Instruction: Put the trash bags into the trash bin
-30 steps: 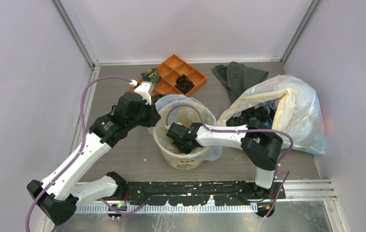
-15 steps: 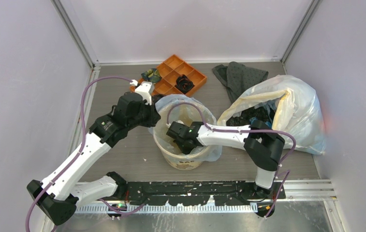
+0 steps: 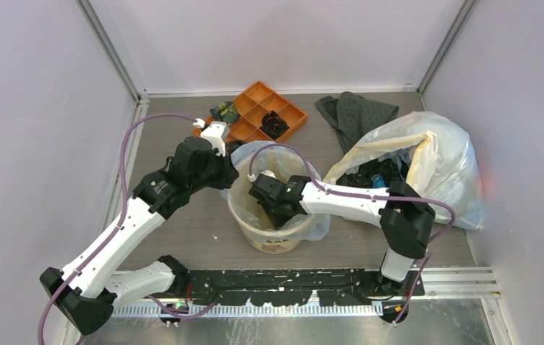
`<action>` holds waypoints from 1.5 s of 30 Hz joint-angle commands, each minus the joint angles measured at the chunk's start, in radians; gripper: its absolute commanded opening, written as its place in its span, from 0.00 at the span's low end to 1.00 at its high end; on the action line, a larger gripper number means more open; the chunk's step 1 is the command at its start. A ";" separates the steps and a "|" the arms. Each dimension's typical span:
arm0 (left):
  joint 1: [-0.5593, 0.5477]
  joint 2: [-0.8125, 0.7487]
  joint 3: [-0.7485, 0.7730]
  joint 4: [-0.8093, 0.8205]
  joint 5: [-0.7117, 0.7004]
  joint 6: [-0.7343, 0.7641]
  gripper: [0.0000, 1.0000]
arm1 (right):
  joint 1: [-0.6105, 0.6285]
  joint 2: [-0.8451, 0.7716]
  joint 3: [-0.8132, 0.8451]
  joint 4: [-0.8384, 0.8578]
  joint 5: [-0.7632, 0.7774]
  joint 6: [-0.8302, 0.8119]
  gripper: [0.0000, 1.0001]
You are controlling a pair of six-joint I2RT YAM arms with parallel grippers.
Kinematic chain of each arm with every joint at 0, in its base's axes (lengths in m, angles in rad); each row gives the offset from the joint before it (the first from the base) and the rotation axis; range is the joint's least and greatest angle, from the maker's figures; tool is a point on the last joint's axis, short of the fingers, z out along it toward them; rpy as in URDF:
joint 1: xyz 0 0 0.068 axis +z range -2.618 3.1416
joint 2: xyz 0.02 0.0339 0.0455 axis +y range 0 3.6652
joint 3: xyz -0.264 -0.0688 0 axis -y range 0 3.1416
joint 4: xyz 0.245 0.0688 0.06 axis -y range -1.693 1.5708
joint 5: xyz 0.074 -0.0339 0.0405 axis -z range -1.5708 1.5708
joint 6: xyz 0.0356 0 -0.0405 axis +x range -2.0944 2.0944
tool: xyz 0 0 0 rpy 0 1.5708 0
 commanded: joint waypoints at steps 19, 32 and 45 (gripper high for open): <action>-0.005 -0.027 0.042 0.041 0.033 -0.018 0.00 | -0.002 -0.148 0.131 -0.069 0.068 0.018 0.03; -0.004 -0.022 0.083 0.010 0.043 -0.014 0.15 | -0.002 -0.215 0.162 -0.091 0.087 0.014 0.06; -0.003 -0.025 0.103 -0.004 0.042 -0.014 0.27 | -0.002 -0.283 0.184 -0.097 0.107 0.017 0.16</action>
